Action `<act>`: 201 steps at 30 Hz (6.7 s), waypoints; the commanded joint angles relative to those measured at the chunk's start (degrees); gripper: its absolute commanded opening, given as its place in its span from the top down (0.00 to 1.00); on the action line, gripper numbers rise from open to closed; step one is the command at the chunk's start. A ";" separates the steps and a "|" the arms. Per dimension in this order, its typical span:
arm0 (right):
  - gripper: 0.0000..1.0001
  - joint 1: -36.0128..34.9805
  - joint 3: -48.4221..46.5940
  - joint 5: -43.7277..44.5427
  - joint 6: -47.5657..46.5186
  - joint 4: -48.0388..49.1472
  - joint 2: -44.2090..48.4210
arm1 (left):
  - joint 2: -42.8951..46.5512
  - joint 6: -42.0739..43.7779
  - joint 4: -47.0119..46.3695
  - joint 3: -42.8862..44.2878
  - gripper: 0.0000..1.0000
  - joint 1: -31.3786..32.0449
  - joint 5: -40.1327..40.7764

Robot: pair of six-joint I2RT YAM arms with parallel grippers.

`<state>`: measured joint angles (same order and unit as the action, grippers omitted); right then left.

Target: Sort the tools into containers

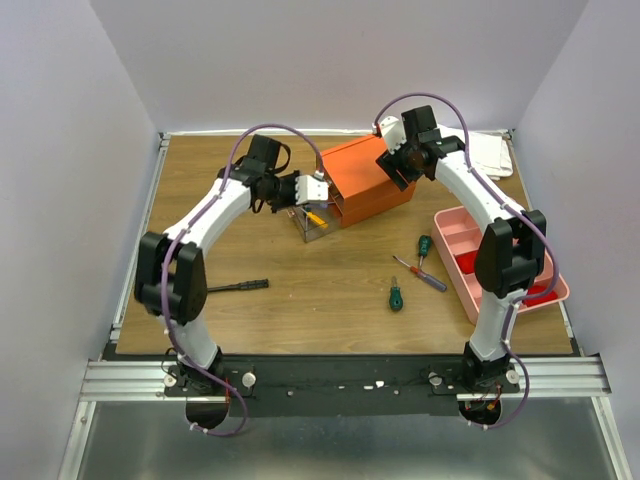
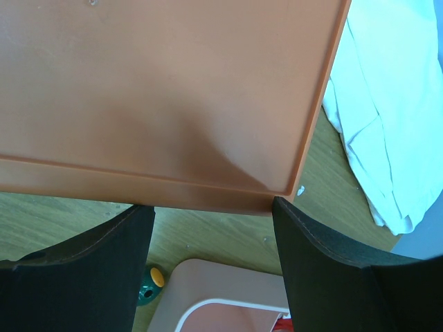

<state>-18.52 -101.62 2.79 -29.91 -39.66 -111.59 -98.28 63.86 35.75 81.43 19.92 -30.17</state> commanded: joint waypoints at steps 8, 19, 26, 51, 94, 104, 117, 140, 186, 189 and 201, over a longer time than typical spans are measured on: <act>0.23 -0.02 1.43 -0.33 -0.06 0.64 -0.56 | -13.43 13.29 1.34 11.56 0.85 0.56 9.52; 0.23 -0.02 1.16 -0.33 0.55 0.46 -0.74 | -11.76 12.17 -7.35 7.87 0.50 3.98 4.24; 0.21 0.07 0.02 2.74 0.64 1.34 3.11 | -10.01 5.51 -11.83 7.34 0.45 4.16 8.29; 0.27 -0.90 32.55 -9.65 -12.01 -15.98 14.41 | 14.60 -58.06 -32.41 -7.68 0.23 3.19 15.49; 0.99 -7.40 -0.21 -21.31 -6.04 -33.46 4.21 | 14.43 -58.49 -34.08 -8.57 0.23 1.17 22.53; 0.99 -11.18 -29.52 -37.23 -2.09 -28.68 -6.54 | 16.45 -59.90 -34.43 -9.88 0.23 -2.96 26.13; 0.99 -16.63 -27.67 -33.39 5.13 -1.14 -14.00 | 16.72 -62.71 -33.55 -11.55 0.24 -5.16 24.90; 0.35 -17.51 -20.11 -27.57 2.04 0.90 -9.81 | 16.63 -63.59 -34.60 -13.05 0.25 -6.30 23.93; 0.42 -13.82 47.84 -14.30 42.75 -5.34 15.27 | 12.32 -65.35 -31.44 -17.70 0.25 -5.68 32.81; 0.51 -13.82 46.17 -13.60 40.91 -5.08 15.35 | 12.67 -65.09 -31.44 -17.79 0.26 -5.68 32.72; 0.99 -13.82 27.83 -17.45 19.93 -13.69 21.86 | 15.40 -64.21 -32.14 -17.44 0.26 -5.77 32.63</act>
<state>-32.25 -64.31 -10.17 2.94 -49.30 -92.07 -85.62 -1.08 4.47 64.03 14.00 1.30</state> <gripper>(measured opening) 0.439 0.742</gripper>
